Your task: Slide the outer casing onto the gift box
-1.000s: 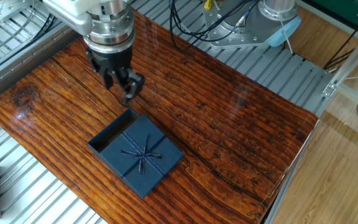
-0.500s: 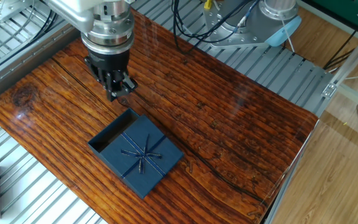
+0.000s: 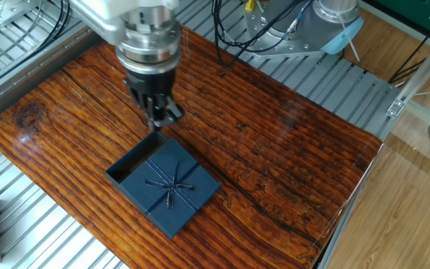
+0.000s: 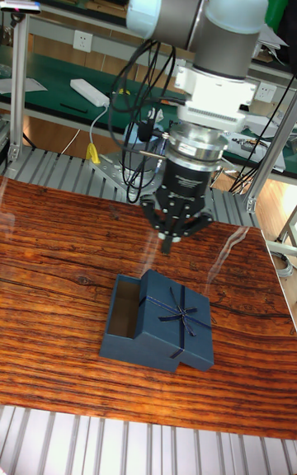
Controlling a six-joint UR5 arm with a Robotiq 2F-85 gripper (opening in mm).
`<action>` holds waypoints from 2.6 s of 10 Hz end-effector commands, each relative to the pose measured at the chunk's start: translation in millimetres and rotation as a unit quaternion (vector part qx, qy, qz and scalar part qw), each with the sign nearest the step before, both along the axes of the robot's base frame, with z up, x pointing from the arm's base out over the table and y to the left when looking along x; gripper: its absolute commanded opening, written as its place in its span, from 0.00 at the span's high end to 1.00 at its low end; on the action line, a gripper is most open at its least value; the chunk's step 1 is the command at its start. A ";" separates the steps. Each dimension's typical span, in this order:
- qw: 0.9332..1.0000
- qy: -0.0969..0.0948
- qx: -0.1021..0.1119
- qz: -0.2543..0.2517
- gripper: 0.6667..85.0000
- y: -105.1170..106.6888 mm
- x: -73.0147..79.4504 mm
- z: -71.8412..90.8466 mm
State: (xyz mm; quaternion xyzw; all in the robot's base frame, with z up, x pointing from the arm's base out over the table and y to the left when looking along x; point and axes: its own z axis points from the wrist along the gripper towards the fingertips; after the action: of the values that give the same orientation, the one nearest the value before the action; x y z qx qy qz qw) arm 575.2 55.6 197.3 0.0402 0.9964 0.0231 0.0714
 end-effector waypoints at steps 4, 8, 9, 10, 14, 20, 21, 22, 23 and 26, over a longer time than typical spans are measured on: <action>0.998 -0.019 -0.002 0.056 1.00 55.5 -13.3 -4.1; 0.996 -0.012 -0.041 0.073 1.00 48.7 -9.8 -5.6; 0.998 -0.014 -0.016 0.060 1.00 60.5 -9.7 -5.5; 0.998 -0.009 -0.012 0.057 1.00 62.1 -12.1 -5.8; 0.997 -0.008 -0.045 0.066 1.00 45.6 -11.7 -5.8; 0.976 -0.035 -0.068 0.204 1.00 47.5 1.8 -3.3; 0.980 -0.026 -0.069 0.187 1.00 44.4 -2.4 -4.1; 0.984 0.006 -0.067 0.164 1.00 43.7 -17.9 -8.2; 0.987 0.014 -0.054 0.154 1.00 59.2 -22.5 -13.7; 0.990 -0.006 -0.033 0.141 0.98 98.4 -15.2 -22.0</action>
State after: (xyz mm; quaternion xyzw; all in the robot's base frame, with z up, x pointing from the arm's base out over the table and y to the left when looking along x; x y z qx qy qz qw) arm 560.3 125.9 180.9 -0.1182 0.9902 -0.0193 0.0717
